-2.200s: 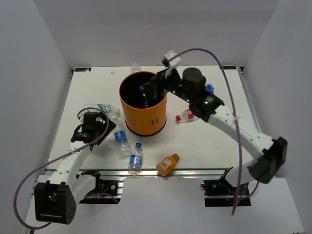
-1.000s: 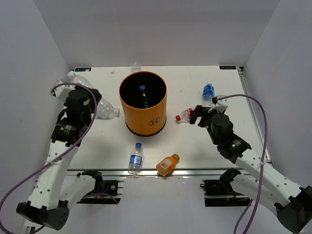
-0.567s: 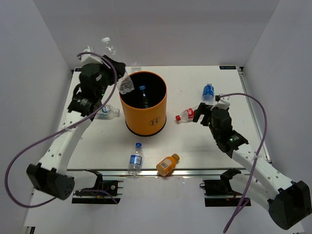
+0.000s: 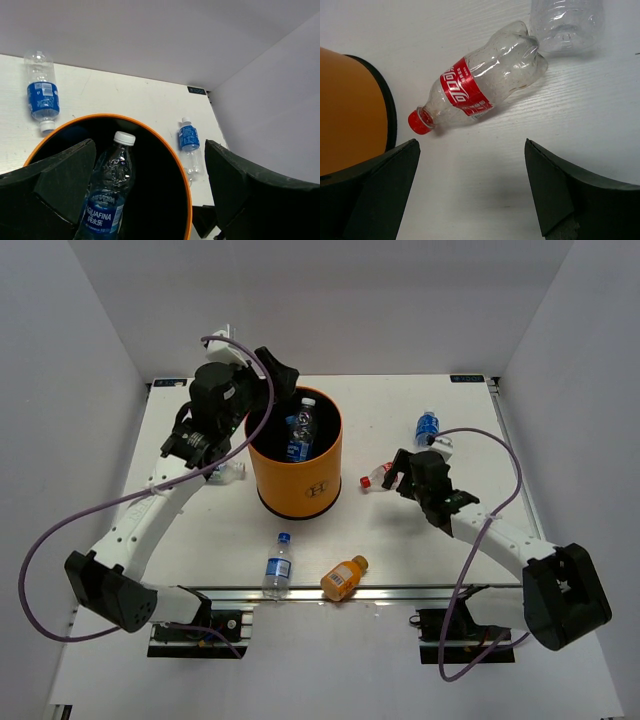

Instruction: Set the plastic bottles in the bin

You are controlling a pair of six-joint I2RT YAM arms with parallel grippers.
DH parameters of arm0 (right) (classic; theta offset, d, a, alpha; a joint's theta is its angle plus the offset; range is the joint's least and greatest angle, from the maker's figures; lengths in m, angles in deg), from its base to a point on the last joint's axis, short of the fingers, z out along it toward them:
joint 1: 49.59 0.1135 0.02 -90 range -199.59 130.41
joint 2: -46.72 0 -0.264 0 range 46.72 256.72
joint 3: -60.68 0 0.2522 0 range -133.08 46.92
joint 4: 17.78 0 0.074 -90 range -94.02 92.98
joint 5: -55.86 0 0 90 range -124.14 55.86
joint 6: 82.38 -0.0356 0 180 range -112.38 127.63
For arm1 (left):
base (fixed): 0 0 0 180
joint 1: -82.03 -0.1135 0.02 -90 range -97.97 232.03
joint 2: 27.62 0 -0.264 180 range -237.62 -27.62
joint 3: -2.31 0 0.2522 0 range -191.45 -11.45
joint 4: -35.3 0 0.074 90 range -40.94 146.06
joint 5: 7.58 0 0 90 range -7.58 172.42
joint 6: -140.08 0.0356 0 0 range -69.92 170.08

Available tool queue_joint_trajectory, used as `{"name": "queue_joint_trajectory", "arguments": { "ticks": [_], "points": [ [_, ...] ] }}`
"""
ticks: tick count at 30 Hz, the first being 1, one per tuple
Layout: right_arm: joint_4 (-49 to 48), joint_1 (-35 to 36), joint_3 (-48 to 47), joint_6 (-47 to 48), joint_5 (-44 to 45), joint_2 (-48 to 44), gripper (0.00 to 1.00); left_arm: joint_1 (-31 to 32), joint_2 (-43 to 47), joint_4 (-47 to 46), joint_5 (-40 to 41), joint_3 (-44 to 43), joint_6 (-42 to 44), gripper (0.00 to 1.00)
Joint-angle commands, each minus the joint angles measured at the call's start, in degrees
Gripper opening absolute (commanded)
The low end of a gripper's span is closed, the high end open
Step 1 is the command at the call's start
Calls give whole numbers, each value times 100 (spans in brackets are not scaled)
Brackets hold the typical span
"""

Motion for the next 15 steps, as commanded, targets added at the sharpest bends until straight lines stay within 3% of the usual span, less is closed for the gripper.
{"name": "queue_joint_trajectory", "arguments": {
  "ticks": [1, 4, 8, 15],
  "points": [
    [-297, -100, -472, -512, 111, 255, 89, 6, 547, 167, 194, -286, 232, 98],
    [-253, -162, -753, -750, 32, 571, 89, 6, 925, 484, 861, -85, 285, 98],
    [63, -197, -1035, -1083, 294, 975, 90, 6, 2188, 642, 2117, 1404, -285, 98],
    [396, -294, -1551, -1620, 610, 1730, 89, 6, 3720, 1239, 2306, 3420, -1506, 98]
  ]
}}
